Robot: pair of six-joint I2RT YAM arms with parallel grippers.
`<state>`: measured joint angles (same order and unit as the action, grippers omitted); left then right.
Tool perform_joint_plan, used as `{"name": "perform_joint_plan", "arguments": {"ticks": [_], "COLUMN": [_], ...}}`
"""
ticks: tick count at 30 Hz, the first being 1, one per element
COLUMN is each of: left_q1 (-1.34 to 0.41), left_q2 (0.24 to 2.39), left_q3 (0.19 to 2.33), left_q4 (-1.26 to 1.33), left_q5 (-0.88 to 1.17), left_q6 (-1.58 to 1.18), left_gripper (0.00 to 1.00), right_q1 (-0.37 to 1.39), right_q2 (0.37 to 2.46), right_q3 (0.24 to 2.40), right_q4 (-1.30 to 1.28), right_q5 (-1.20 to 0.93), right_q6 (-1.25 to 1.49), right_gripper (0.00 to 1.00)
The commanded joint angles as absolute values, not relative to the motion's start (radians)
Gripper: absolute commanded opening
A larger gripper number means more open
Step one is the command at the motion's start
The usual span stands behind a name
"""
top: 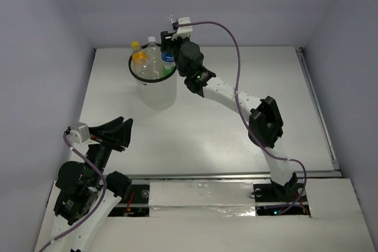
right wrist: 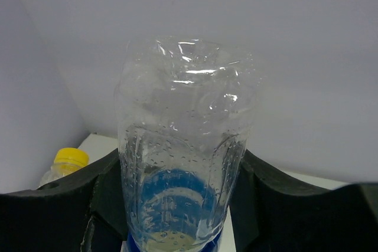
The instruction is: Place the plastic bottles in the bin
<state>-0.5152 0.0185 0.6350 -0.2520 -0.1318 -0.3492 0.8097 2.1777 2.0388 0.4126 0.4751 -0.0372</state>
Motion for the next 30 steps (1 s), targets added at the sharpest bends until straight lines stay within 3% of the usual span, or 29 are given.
{"name": "perform_joint_plan", "arguments": {"ticks": [1,5,9,27,30], "left_q1": [-0.505,-0.505,-0.494,-0.466,-0.466], "left_q2": [0.037,0.041,0.043,0.060,0.058], "left_q3": [0.634,0.634,0.634,0.632,0.632], "left_q4": [-0.218,-0.218,-0.218,-0.215,-0.216], "left_q5": [-0.129,-0.129,-0.132,-0.124,-0.126], "left_q6": [-0.351,-0.350,-0.351,-0.353,-0.351], "left_gripper": [0.40,0.40,0.40,0.40,0.40], "right_q1": [0.857,0.885,0.896,0.934,0.943], "right_q2": [2.129,2.143,2.125,2.183,2.158], "right_q3": [1.928,1.875,1.841,1.769,1.752], "right_q4": [0.646,0.718,0.718,0.715,0.729], "right_q5": [0.548,0.583,0.558,0.641,0.647], "right_q6": [-0.144,-0.202,-0.186,-0.249,-0.242], "right_gripper": [0.44,0.55,0.58,0.58,0.76]}}
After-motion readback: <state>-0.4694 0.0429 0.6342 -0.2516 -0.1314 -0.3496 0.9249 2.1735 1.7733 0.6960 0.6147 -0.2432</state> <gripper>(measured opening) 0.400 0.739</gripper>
